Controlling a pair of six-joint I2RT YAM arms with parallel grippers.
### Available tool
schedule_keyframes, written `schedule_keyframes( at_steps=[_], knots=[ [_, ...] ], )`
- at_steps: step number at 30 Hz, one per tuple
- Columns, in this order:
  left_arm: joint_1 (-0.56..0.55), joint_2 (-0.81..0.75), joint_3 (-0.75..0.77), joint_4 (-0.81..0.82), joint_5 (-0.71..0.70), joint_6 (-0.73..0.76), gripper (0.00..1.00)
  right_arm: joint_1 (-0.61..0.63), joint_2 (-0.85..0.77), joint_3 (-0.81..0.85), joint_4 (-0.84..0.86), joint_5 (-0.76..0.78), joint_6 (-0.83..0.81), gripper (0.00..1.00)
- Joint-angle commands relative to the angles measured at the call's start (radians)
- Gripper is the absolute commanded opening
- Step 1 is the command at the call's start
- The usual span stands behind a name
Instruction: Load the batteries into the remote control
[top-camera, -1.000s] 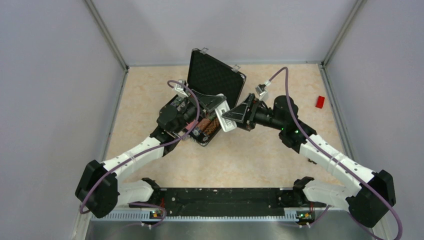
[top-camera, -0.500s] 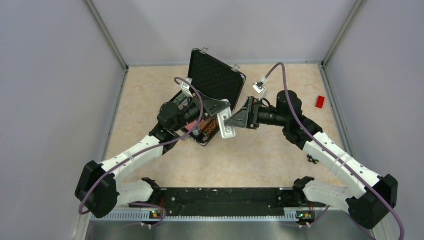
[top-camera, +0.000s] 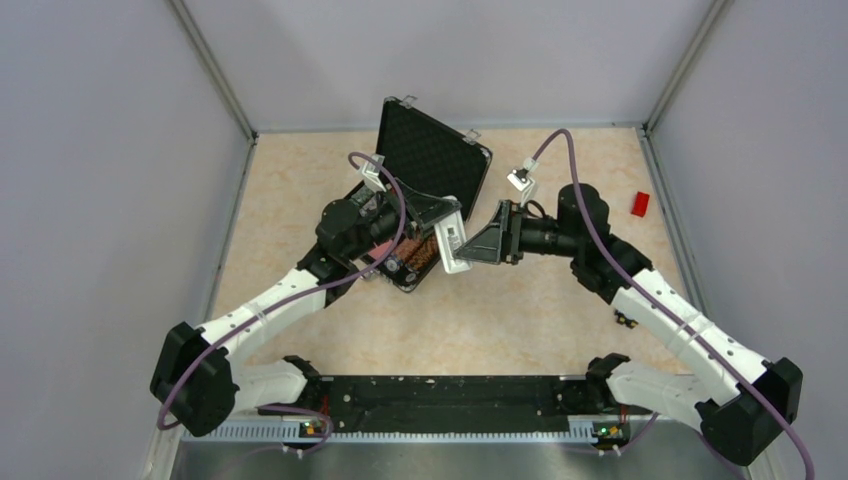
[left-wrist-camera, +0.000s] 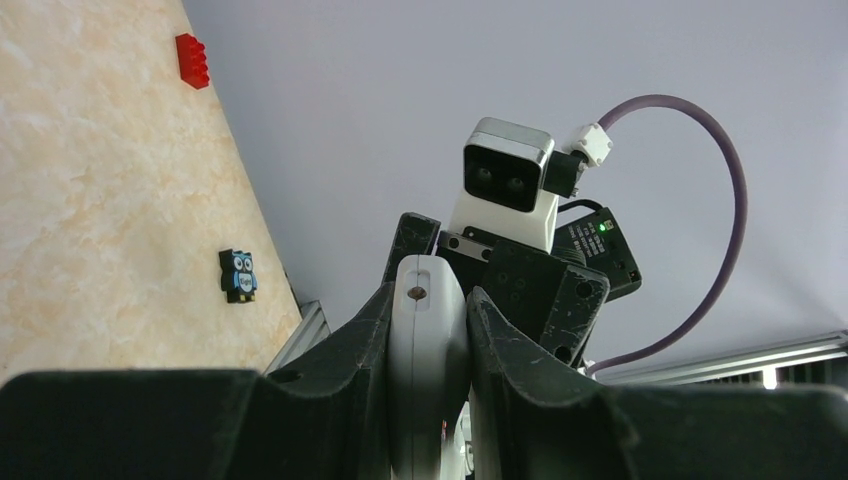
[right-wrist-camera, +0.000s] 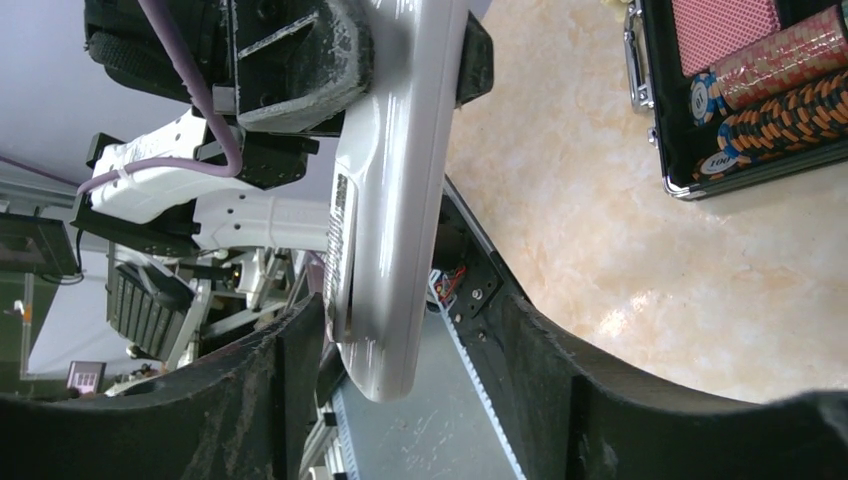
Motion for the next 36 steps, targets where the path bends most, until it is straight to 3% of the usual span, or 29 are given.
schedule_keyframes(
  at_steps=[1,16,24,36],
  knots=[
    [0.003,-0.014,0.053,0.057,0.006,-0.013,0.0,-0.007,-0.008,0.004,0.004,0.029,-0.014,0.62],
    [0.003,-0.014,0.045,0.131,0.042,-0.063,0.0,-0.008,0.053,-0.022,-0.005,0.07,0.011,0.33],
    [0.002,0.011,0.04,0.244,0.112,-0.03,0.0,-0.007,0.076,-0.017,-0.034,0.087,0.04,0.31],
    [-0.02,0.012,0.023,0.415,0.218,0.086,0.0,-0.008,0.119,-0.015,-0.004,0.16,0.097,0.35]
  ],
)
